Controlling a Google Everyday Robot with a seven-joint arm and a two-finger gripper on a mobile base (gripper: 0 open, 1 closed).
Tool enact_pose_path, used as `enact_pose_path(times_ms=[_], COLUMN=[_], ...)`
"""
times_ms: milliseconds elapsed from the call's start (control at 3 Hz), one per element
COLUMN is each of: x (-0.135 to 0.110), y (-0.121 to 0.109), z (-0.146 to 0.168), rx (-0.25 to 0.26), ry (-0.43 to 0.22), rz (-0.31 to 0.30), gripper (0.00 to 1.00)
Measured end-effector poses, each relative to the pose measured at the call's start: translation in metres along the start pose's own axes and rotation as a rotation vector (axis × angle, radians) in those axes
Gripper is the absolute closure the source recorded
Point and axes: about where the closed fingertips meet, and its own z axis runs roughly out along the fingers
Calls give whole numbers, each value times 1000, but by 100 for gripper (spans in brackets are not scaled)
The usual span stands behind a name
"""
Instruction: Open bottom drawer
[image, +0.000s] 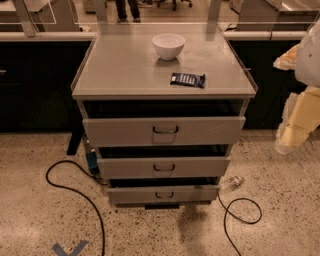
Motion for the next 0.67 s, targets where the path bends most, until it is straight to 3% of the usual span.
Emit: enact_pose_path(times_ms=[667], x=[6], y=[10], z=[18], rx=[-9], ry=[-6], rz=[2], gripper=[0])
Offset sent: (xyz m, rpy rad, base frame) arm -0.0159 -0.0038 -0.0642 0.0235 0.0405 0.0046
